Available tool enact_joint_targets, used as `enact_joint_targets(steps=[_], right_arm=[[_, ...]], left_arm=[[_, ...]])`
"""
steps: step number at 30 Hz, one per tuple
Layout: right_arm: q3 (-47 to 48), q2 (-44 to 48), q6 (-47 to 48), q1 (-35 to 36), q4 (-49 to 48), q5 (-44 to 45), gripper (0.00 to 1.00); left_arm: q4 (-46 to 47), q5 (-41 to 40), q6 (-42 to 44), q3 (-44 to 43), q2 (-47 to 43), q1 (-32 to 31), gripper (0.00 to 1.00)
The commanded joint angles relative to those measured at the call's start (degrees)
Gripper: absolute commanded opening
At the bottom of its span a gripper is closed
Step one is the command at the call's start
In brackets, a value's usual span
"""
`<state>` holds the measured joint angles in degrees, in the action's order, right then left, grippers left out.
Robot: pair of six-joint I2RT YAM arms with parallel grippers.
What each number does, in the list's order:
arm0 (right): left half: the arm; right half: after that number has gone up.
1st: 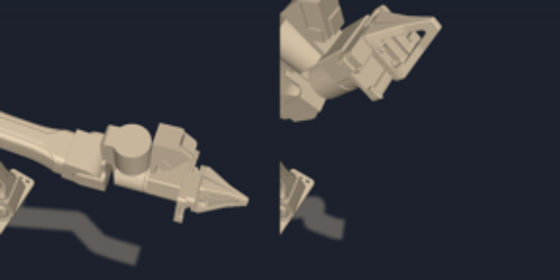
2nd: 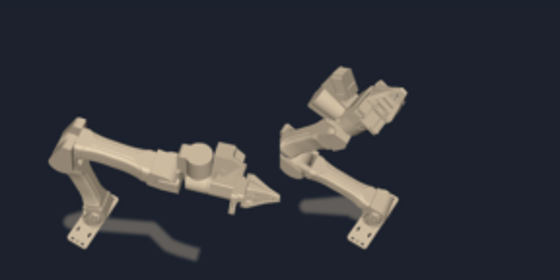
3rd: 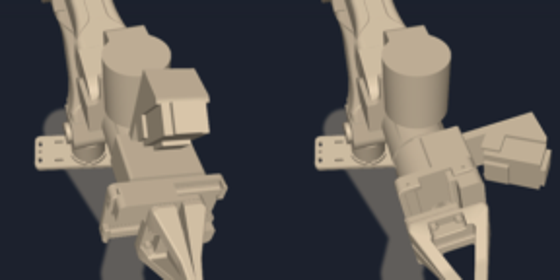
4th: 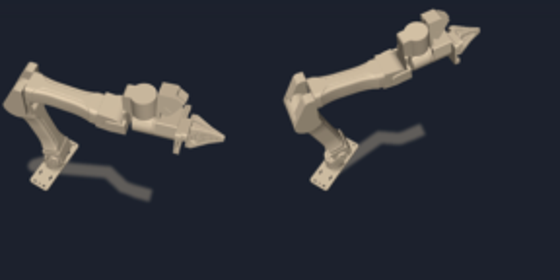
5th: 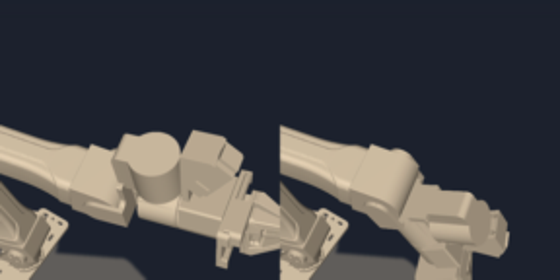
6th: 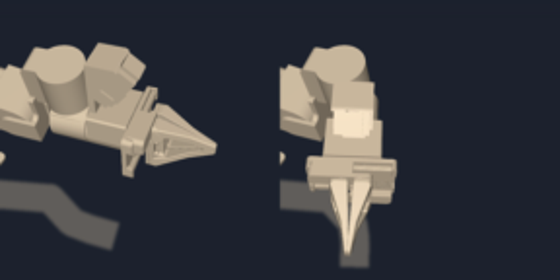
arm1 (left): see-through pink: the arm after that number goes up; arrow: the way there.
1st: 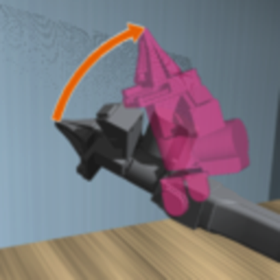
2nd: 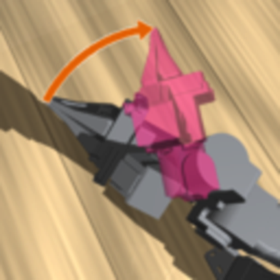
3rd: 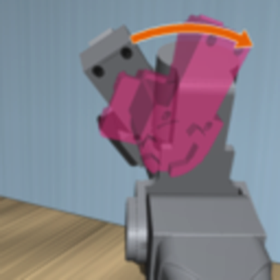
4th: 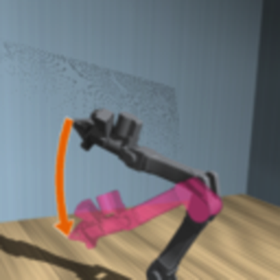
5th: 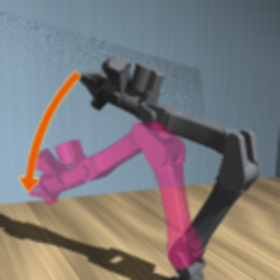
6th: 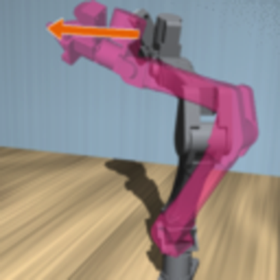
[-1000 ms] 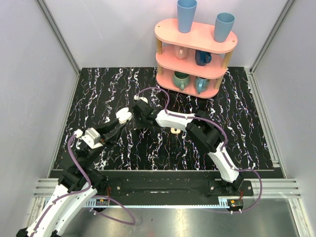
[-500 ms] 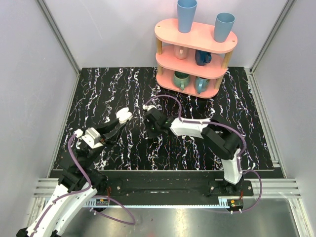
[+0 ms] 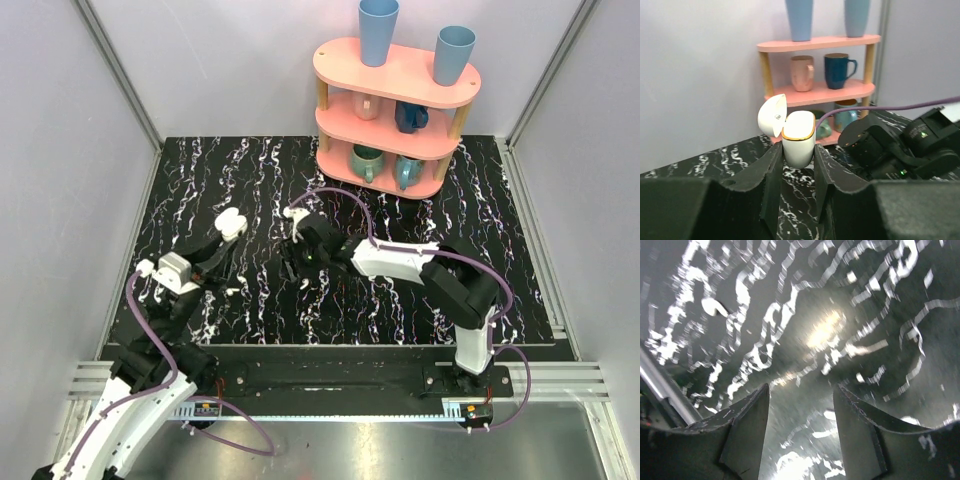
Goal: Insert the wireless bluetooth earbuds into the charging case
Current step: Move the left earbud to the center of the board, then pick up the right earbud from the center of the board.
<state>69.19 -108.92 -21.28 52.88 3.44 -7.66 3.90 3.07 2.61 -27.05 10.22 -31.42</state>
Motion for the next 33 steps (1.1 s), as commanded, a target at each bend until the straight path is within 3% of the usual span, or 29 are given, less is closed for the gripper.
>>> enact_joint_targets(steps=[1,6,12,20,33], right_arm=[[6.82,-2.34,-0.52,0.29,-9.59,-6.56,0.62],[13.33,-8.58,2.55,0.38,-8.55,-12.28,0.61],[18.78,-13.50,6.94,2.92,-7.49,-12.38,0.60],[23.53,-19.13,11.60,6.79,-8.27,-6.85,0.60],[30.83,-26.42,17.49,9.96,-8.28,-6.93,0.58]], left_arm=[[-1.00,-10.27,2.92,-4.59,-1.43,-0.05,0.00],[-1.09,-15.80,3.54,-4.50,-2.31,-0.05,0.00],[-2.14,-20.02,4.68,-4.59,-3.62,-0.05,0.00],[-2.67,-19.77,5.21,-4.86,-3.80,-0.05,0.00],[-1.00,-19.68,5.21,-3.98,-4.33,-0.13,0.00]])
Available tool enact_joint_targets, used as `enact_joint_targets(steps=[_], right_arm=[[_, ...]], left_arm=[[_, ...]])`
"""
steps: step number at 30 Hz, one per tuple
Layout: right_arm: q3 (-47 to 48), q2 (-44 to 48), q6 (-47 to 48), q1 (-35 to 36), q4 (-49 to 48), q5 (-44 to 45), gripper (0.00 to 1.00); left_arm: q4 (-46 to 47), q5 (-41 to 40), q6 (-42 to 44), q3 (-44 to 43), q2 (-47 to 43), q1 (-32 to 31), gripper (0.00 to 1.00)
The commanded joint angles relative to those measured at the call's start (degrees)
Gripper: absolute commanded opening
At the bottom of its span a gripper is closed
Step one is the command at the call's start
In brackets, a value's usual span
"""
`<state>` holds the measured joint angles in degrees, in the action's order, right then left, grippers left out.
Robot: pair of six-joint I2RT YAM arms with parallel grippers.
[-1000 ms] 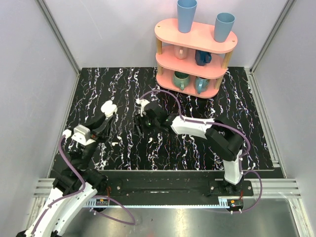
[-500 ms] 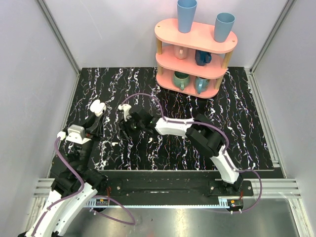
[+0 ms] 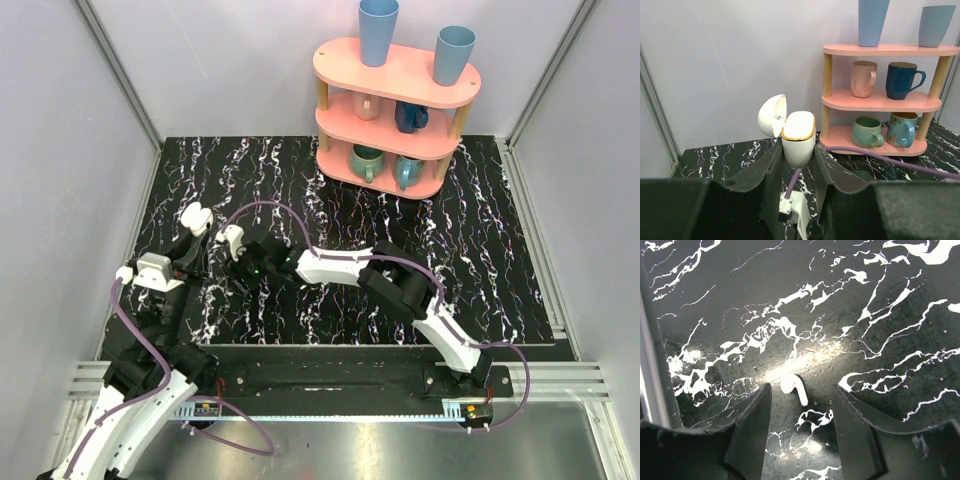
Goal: Insert the wireless bluetooth earbuds into the charging case
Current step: Pick up the right earbud from the center of the board.
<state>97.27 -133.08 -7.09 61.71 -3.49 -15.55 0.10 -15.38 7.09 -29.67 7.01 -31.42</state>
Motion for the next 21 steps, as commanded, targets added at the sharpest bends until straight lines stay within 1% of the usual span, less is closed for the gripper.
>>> enact_joint_targets(steps=[1,9,10,12,14,19,20,21], right_arm=[[3.18,-2.80,3.92,1.22,-0.65,0.79,0.57],[3.62,-4.12,6.48,2.36,-0.21,-0.01,0.56],[3.89,-4.30,6.83,2.45,0.49,-0.01,0.52],[3.63,-4.21,6.83,2.62,1.02,0.17,0.52],[3.28,-4.03,8.85,3.06,1.29,1.48,0.52],[2.22,-4.38,10.69,3.41,1.90,4.47,0.49],[2.04,-4.56,10.96,3.41,1.90,4.56,0.45],[2.04,-4.65,11.05,3.41,2.08,4.91,0.44]], left_arm=[[2.89,-1.23,0.82,-1.44,-1.20,-0.05,0.00],[2.89,-0.97,0.55,-1.35,-1.29,-0.05,0.00],[2.72,-0.88,0.47,-1.35,-1.29,-0.13,0.00],[2.54,-0.88,0.38,-1.35,-1.38,-0.13,0.00],[2.63,-1.06,0.20,-1.09,-1.56,-0.05,0.00],[2.80,-0.88,0.20,-1.09,-1.56,-0.05,0.00],[2.89,-0.88,0.20,-1.18,-1.56,-0.05,0.00],[2.89,-0.88,0.20,-1.09,-1.56,-0.13,0.00]])
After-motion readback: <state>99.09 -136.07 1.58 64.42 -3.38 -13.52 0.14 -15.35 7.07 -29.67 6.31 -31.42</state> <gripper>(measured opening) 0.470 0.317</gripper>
